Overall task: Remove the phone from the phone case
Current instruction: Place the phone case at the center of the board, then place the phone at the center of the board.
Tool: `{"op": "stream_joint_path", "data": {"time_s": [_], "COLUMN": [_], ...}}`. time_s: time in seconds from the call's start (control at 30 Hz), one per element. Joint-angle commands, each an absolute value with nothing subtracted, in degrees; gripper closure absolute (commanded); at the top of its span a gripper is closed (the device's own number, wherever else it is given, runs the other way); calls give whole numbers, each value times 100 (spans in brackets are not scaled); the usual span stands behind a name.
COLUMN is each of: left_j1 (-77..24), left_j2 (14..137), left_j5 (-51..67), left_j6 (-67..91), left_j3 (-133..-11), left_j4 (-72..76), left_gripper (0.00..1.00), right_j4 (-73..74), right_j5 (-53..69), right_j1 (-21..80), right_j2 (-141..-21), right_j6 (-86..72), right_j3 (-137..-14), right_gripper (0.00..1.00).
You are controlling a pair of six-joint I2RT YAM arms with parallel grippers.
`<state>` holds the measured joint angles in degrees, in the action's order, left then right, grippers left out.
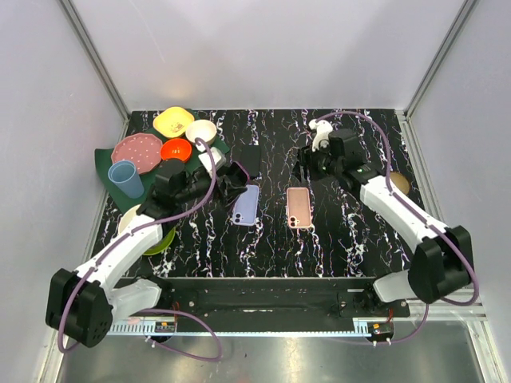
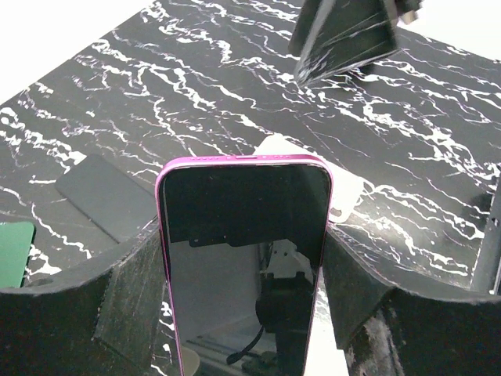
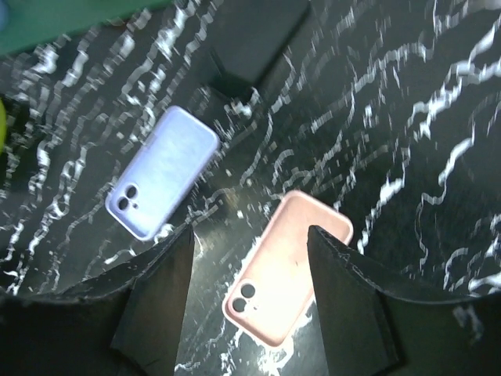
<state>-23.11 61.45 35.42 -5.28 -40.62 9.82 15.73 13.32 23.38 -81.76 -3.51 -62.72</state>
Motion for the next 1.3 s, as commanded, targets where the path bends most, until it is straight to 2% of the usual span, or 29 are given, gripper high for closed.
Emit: {"op": "stream_joint_path", "data": {"time_s": [0.0, 0.13, 0.57, 1.27], "left_j1": [-2259, -2250, -2224, -2171], "left_j2": [6293, 6573, 6873, 6970], "left_j5": [3050, 3023, 2435, 1318], "left_j6": [-124, 456, 2450, 3217], "left_j3": [-4754, -5070, -5467, -5335], "left_j4": [1170, 1143, 1380, 1468], "left_gripper": [67, 66, 66, 65], "right_j4": [458, 115, -395, -642], "right_j5": [2318, 2680, 2716, 3384], "right_j1": [2382, 2426, 3032, 3682], "right_j2": [-7709, -7550, -7672, -8762], "right_j6": [-35, -79, -272, -1388], "right_j3": [-6205, -6205, -6267, -6838], "right_gripper": [34, 34, 36, 41]}}
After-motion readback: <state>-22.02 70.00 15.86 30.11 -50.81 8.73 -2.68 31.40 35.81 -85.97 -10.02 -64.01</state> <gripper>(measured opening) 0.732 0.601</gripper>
